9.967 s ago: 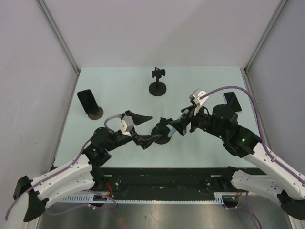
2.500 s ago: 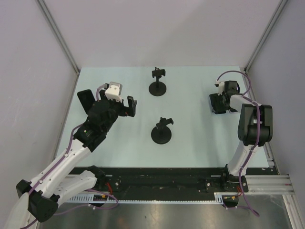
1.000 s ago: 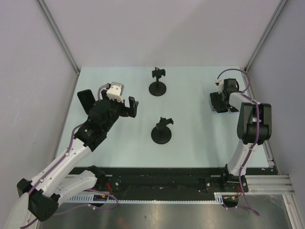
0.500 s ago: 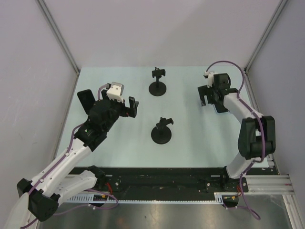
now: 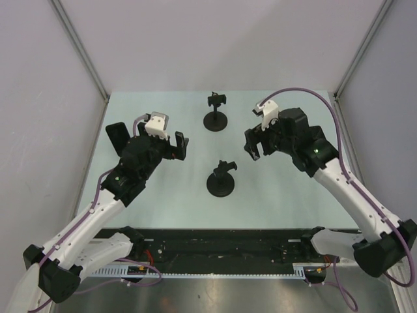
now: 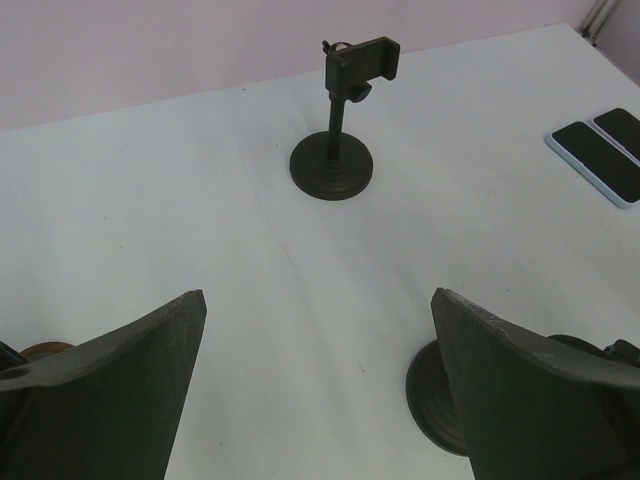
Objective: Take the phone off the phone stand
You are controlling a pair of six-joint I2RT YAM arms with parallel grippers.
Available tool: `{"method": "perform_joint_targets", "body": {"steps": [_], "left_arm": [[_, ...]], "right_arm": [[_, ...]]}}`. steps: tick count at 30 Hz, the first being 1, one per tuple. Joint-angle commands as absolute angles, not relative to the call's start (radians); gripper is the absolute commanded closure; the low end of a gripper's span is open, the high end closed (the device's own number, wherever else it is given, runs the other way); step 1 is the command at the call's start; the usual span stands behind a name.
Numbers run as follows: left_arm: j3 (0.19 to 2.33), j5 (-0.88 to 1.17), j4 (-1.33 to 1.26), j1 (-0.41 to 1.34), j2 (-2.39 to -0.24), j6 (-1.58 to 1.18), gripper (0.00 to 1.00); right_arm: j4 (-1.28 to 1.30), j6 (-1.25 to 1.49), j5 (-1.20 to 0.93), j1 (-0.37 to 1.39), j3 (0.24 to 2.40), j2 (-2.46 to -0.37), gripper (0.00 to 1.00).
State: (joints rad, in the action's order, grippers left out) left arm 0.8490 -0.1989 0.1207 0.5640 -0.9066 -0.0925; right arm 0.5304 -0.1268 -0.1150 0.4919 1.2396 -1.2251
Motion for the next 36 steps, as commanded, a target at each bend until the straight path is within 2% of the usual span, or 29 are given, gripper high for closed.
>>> {"method": "perform_joint_targets", "body": {"steps": [1, 4, 10, 18, 22, 27, 36], "left_arm": [[0.851, -0.209, 0.091, 0.554, -0.887, -0.057, 0.00], [0.850, -0.212, 0.091, 0.554, -0.885, -0.057, 0.00], [0.850, -0.218, 0.091, 0.554, -0.879, -0.057, 0.00], [0.847, -0.238, 0.091, 0.554, -0.893, -0.051, 0.00], [0.847, -0.232, 0.091, 0.554, -0.902, -0.052, 0.00], [0.847, -0.227, 0.091, 0.554, -0.897, -0.054, 0.00], [0.847, -0.224, 0.091, 0.554, -0.891, -0.052, 0.00]], "right_arm": [[0.675, -0.087, -0.136, 0.590, 1.252, -1.109, 0.15], [0.710, -0.051, -0.121, 0.671, 1.252, -1.037, 0.17], [0.750, -0.006, 0.029, 0.824, 1.249, -1.066, 0.18], [0.674, 0.038, 0.162, 0.867, 1.213, -1.182, 0.25], [0.628, 0.038, 0.152, 0.870, 1.207, -1.226, 0.29], [0.600, 0.037, 0.138, 0.871, 1.201, -1.276, 0.35], [0.577, 0.021, 0.141, 0.865, 1.200, -1.327, 0.62]]}}
